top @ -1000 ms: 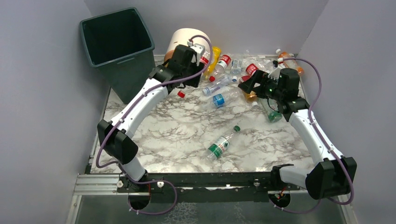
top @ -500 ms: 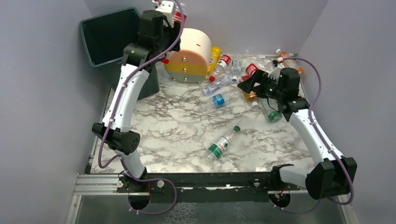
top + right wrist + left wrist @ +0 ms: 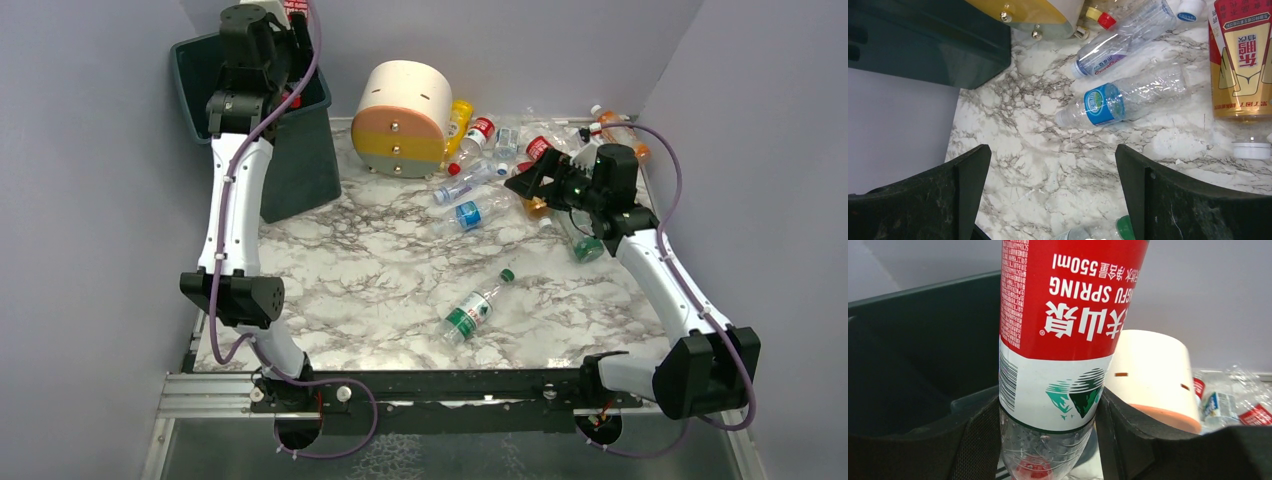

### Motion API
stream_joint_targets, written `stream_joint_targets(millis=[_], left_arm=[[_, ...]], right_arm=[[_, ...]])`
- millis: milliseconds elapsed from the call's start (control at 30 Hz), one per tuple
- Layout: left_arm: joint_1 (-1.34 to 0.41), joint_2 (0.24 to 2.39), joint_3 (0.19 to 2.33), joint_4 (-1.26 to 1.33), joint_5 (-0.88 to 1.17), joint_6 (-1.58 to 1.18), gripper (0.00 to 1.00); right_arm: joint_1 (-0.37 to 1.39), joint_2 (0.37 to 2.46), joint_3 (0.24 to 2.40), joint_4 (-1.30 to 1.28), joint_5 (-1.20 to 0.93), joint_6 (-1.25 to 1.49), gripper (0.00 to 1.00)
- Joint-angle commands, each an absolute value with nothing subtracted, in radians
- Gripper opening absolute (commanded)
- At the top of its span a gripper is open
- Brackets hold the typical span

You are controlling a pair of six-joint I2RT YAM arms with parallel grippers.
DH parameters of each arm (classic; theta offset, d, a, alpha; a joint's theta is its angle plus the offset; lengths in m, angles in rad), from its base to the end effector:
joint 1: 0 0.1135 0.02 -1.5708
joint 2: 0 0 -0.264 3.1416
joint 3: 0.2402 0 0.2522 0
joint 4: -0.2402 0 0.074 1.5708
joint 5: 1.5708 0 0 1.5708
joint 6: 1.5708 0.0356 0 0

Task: Put the plastic bottles in the bin
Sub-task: Place the plastic bottle in the trash bin.

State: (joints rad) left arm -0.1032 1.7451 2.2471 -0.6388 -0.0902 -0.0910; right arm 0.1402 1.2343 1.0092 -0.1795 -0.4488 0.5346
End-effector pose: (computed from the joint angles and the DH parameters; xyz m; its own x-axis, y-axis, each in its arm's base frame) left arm 0.3585 -0.0339 0.5290 -0.1363 -0.0769 -0.9877 0.0015 0.9970 -0.0778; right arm 0.2776 0.0548 0.3247 -0.6008 0.3788 -0.7040 -0.2496 0.7477 0.6153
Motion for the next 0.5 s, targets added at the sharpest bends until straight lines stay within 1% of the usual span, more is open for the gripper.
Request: stream_joint_targets(millis=[0, 200, 467], left_arm=[[-0.035, 1.707, 2.157, -0.462, -0.083, -0.097, 0.63], [0.050, 1.720, 2.111, -0.396, -0.035, -0.132, 0.64], [0.052, 1.721, 2.051, -0.384, -0.057, -0.142, 0.77]], right_arm=[[0.140, 1.247, 1.041, -0.135, -0.493, 0.550, 0.98], [0.140, 1.261, 1.033, -0.117, -0.501, 0.554, 0.98], [0.140, 1.289, 1.036, -0.098, -0.520, 0.562, 0.97]])
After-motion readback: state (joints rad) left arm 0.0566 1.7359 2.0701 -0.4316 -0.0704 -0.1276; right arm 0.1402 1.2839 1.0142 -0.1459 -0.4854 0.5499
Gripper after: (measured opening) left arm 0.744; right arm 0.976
